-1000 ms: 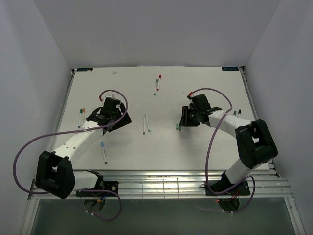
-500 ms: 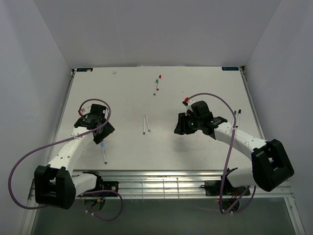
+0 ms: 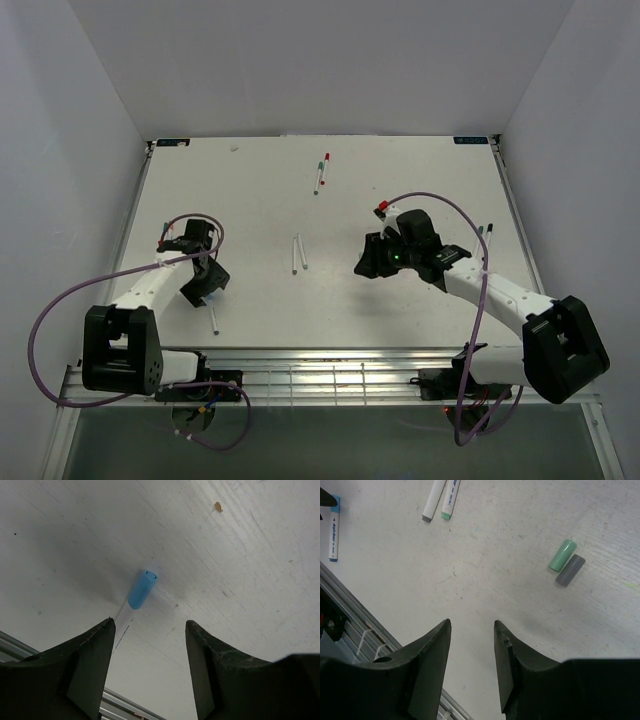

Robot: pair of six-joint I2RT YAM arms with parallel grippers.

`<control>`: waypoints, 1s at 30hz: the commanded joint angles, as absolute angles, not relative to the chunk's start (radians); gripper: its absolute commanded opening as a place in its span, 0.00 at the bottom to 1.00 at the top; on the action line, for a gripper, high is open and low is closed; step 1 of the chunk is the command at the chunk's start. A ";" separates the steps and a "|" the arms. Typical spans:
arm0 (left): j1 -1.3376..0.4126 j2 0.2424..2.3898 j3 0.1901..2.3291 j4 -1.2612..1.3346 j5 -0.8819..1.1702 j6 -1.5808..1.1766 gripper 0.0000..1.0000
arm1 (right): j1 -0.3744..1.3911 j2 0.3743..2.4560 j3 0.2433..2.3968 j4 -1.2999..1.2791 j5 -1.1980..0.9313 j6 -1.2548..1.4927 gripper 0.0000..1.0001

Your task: Open the pen caps

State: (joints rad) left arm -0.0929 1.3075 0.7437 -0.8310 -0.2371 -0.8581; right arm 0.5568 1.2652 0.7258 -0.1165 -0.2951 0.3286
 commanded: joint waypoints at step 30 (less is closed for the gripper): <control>-0.063 1.404 0.738 -0.664 -0.121 -0.766 0.00 | 0.558 1.256 0.730 -0.101 -0.288 0.344 0.46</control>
